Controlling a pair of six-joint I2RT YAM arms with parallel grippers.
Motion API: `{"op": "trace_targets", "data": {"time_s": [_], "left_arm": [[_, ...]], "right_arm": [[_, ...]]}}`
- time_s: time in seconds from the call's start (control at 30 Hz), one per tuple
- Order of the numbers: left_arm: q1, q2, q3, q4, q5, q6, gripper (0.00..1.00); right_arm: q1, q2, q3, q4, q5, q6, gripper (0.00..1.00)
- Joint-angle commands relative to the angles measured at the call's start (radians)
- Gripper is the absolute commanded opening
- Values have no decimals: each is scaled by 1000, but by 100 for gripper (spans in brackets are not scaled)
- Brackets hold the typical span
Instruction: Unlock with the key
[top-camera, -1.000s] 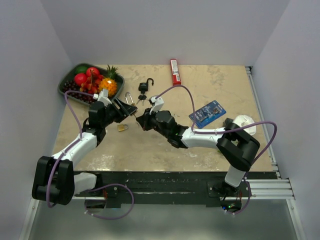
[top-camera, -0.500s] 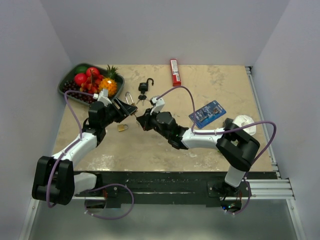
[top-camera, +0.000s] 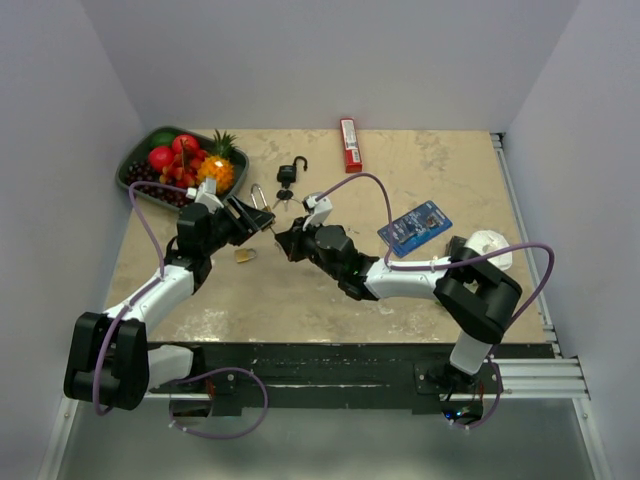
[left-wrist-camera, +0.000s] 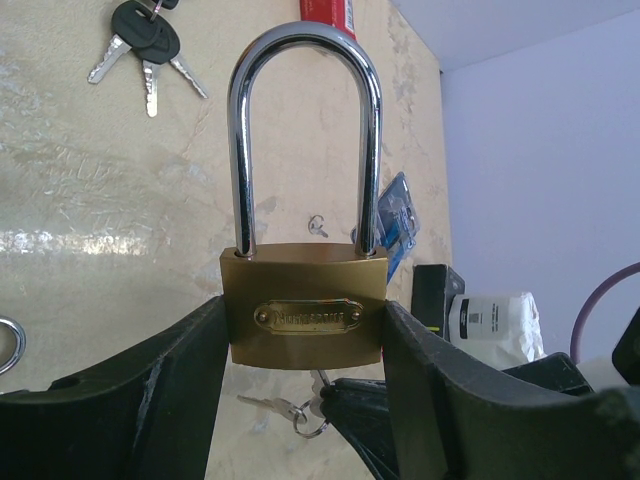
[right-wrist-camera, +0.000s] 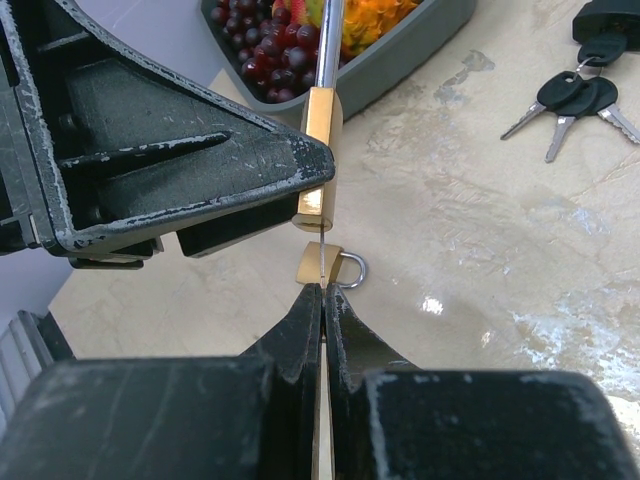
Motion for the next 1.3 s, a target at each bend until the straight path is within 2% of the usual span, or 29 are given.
{"op": "trace_targets", "data": {"time_s": [0.0, 0.97, 1.27], "left_arm": [[-2, -13, 2, 86, 39, -14, 0], [-2, -3, -1, 103, 69, -21, 0], [-2, -3, -4, 113, 76, -30, 0]], "right_arm": [[-5, -40, 3, 94, 57, -23, 0], [1, -20, 26, 133, 10, -1, 0], [0, -17, 9, 157, 45, 2, 0]]}}
